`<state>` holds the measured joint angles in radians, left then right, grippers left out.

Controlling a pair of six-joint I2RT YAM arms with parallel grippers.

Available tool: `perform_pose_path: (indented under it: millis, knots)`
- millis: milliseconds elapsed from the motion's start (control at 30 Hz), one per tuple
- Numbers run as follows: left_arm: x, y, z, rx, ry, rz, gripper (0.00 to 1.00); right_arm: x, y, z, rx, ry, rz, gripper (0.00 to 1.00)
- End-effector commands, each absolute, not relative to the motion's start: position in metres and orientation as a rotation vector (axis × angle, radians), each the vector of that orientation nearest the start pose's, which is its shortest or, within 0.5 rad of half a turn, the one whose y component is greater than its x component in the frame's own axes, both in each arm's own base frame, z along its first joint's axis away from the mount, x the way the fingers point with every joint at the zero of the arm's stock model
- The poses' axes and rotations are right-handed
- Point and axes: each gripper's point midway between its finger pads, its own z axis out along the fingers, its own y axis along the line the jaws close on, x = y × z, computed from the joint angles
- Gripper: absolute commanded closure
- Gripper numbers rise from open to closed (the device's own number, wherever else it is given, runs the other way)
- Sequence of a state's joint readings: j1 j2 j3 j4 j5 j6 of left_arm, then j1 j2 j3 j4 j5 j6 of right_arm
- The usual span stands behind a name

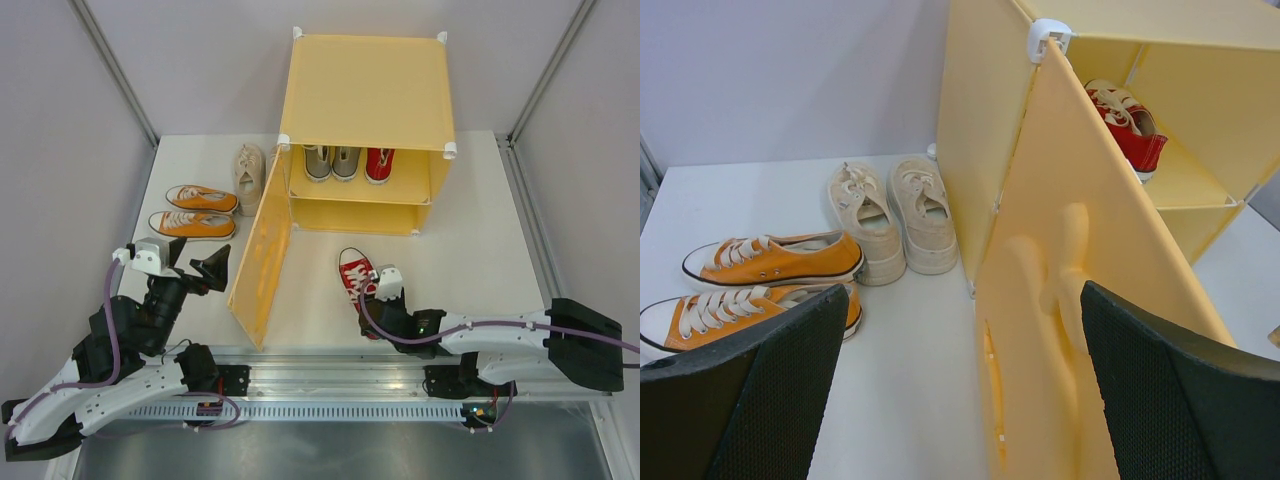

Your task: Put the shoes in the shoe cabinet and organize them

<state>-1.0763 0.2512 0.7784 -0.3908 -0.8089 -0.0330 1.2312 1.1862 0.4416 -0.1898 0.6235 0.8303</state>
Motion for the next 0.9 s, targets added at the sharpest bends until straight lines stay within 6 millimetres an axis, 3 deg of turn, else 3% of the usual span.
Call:
perform_pose_path:
  millis: [0, 67, 167, 333, 433, 567, 700, 800, 833, 867]
  knots:
    - [0.181, -0.071, 0.341, 0.078, 1.480, -0.343, 0.00, 0.167, 0.239, 0.038, -0.174, 2.240, 0.352, 0.31]
    - [0.181, -0.071, 0.341, 0.077, 1.481, -0.340, 0.00, 0.169, 0.239, 0.036, -0.164, 2.239, 0.337, 0.18]
    - [0.181, -0.070, 0.341, 0.076, 1.480, -0.339, 0.00, 0.173, 0.240, 0.034, -0.161, 2.231, 0.311, 0.07]
    - [0.181, -0.070, 0.341, 0.074, 1.480, -0.339, 0.00, 0.179, 0.240, 0.027, -0.154, 2.235, 0.249, 0.05]
    - [0.181, -0.070, 0.341, 0.075, 1.481, -0.338, 0.00, 0.184, 0.236, 0.021, -0.128, 2.237, 0.217, 0.09]
    - [0.181, -0.070, 0.341, 0.075, 1.481, -0.338, 0.00, 0.185, 0.234, 0.013, -0.133, 2.254, 0.184, 0.24]
    - [0.180, -0.069, 0.342, 0.073, 1.478, -0.342, 0.00, 0.185, 0.233, 0.015, -0.127, 2.253, 0.183, 0.31]
    - [0.180, -0.069, 0.342, 0.071, 1.477, -0.344, 0.00, 0.188, 0.231, 0.028, -0.105, 2.227, 0.179, 0.58]
    - [0.180, -0.068, 0.342, 0.069, 1.475, -0.346, 0.00, 0.190, 0.229, 0.034, -0.098, 2.212, 0.171, 0.73]
    - [0.180, -0.068, 0.342, 0.070, 1.475, -0.345, 0.00, 0.192, 0.228, 0.039, -0.095, 2.202, 0.173, 0.80]
